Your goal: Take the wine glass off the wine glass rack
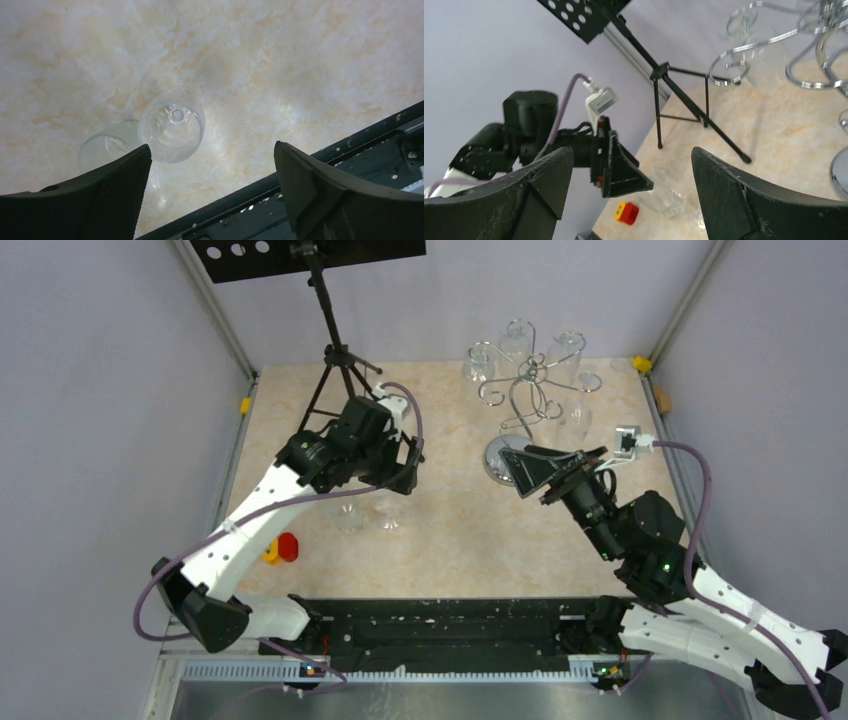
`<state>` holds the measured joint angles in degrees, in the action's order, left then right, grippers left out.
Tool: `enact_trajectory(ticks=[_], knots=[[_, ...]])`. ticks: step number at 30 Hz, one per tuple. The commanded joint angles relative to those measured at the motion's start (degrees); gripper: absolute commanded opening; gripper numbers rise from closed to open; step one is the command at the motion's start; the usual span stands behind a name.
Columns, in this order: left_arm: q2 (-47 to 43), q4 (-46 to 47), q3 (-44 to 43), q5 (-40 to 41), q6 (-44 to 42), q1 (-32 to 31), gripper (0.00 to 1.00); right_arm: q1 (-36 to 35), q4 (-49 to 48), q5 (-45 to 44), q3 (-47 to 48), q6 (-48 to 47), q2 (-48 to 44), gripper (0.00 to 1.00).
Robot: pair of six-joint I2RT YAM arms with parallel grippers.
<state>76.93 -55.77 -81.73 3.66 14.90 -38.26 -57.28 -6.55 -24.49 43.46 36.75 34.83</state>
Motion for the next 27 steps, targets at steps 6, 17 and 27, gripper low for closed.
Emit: enact_trajectory(ticks=[6,17,27], knots=[[-11.8,7.4,-4.4,0.5,0.4,0.6,0.96,-0.6,20.3,-16.4,26.2,-15.7,9.3,0.89],[-20.7,18.7,4.7,-6.8,4.6,0.6,0.98,25.4,38.9,10.9,53.2,-14.1,28.3,0.92],[-21.7,23.4,9.9,-13.3,7.9,0.6,0.99,58.0,35.3,37.1,43.5,4.9,30.7,0.61]])
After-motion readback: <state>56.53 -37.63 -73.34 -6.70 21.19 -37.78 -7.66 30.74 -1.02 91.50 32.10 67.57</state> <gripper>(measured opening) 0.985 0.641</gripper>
